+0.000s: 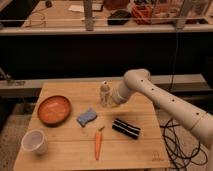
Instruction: Knock the bottle over
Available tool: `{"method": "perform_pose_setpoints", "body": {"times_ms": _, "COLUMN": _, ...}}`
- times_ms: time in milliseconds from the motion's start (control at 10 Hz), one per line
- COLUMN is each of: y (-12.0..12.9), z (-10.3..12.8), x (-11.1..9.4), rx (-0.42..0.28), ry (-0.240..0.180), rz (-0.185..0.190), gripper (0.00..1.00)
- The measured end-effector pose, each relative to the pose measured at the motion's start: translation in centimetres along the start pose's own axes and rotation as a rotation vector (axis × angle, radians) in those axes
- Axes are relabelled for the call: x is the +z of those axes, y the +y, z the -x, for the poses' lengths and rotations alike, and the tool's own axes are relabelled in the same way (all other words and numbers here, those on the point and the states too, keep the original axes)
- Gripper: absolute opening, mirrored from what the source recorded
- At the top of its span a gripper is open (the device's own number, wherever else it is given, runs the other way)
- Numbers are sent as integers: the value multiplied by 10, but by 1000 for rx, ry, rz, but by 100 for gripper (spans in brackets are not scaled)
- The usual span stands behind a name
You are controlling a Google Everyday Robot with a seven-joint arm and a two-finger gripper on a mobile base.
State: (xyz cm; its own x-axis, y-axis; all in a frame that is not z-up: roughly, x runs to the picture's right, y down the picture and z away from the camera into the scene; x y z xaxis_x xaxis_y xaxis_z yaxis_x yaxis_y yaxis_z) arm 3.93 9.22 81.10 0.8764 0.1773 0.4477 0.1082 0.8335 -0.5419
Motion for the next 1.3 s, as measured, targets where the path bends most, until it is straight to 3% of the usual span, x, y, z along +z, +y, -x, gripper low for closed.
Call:
{"method": "perform_pose_setpoints", "body": {"times_ms": 1000, "y": -3, "z": 4, "x": -1, "rx": 22, "ry": -9, "rz": -7, "gripper": 3}}
{"method": "perform_pose_setpoints", "body": {"times_ms": 1300, "y": -4, "z": 7, "x": 4, "rx": -7, "ry": -71, "rz": -12, "gripper": 3}}
